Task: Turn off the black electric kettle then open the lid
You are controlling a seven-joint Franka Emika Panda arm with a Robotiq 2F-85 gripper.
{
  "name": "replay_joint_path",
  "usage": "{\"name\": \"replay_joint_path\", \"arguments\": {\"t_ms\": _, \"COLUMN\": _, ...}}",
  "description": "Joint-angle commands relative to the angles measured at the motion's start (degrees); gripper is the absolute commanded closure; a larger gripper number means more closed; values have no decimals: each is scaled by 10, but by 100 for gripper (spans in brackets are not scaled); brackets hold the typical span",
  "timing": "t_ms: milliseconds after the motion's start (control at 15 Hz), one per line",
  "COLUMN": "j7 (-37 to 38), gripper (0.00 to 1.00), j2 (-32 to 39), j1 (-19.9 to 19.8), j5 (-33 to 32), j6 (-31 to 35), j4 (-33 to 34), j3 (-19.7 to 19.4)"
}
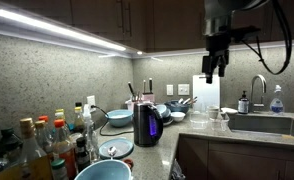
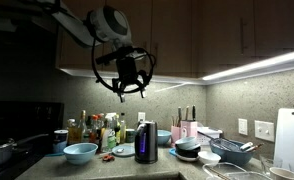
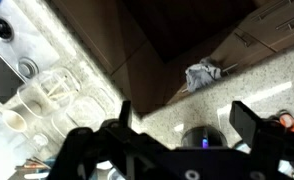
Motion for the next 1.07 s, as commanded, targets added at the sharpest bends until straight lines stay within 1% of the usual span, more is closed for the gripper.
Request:
{"name": "replay_joint_path", "arguments": {"t_ms": 0, "j7": -13, "gripper": 0, "j2": 97, "j1": 27, "j5": 2, "j6": 69, "j4": 70, "j3": 8}}
{"name": "replay_joint_path", "arguments": {"t_ms": 67, "j7": -12, "gripper": 0, "j2": 119, "j1": 33, "j5": 7, "j6": 80, "j4": 91, "j3": 10}}
{"name": "replay_joint_path", "arguments": {"t_ms": 200, "j7": -19, "gripper": 0, "j2": 149, "j1": 42, "j5": 14, "j6": 77, "j4": 130, "j3": 10}}
{"name": "replay_joint_path", "arguments": {"t_ms": 267, "j7": 0, "gripper": 0, "j2": 118, "j1": 38, "j5": 2, "j6": 78, "j4": 89, "j3": 11}}
{"name": "replay_joint_path", "arguments": {"t_ms": 400, "j7": 0, "gripper": 0, "j2": 147, "j1": 42, "j5": 3, "j6": 78, "j4": 122, "j3": 12}}
{"name": "replay_joint_path", "arguments": {"t_ms": 667, "j7": -1, "gripper": 0, "j2": 153, "j1": 43, "j5": 3, "j6": 78, "j4": 129, "j3": 12}}
{"name": "replay_joint_path", "arguments": {"t_ms": 800, "j7": 70, "gripper": 0, "j2": 173, "j1": 32, "j5": -19, "j6": 117, "j4": 122, "j3": 20}}
{"name": "replay_joint_path", "arguments": {"t_ms": 867, "j7": 100, "gripper": 0, "j2": 189, "j1": 28, "j5": -24, "j6": 117, "j4": 128, "j3": 23}}
{"name": "replay_joint_path", "arguments": {"t_ms": 933, "j7": 150, "gripper": 0, "j2": 207, "j1": 21, "j5": -55, "j6": 153, "j4": 121, "j3": 29}}
{"name": "replay_joint_path", "arguments": {"t_ms": 1000, "j7": 187, "gripper": 0, "j2": 226, "j1": 18, "j5": -83, "j6": 175, "j4": 121, "j3": 33}}
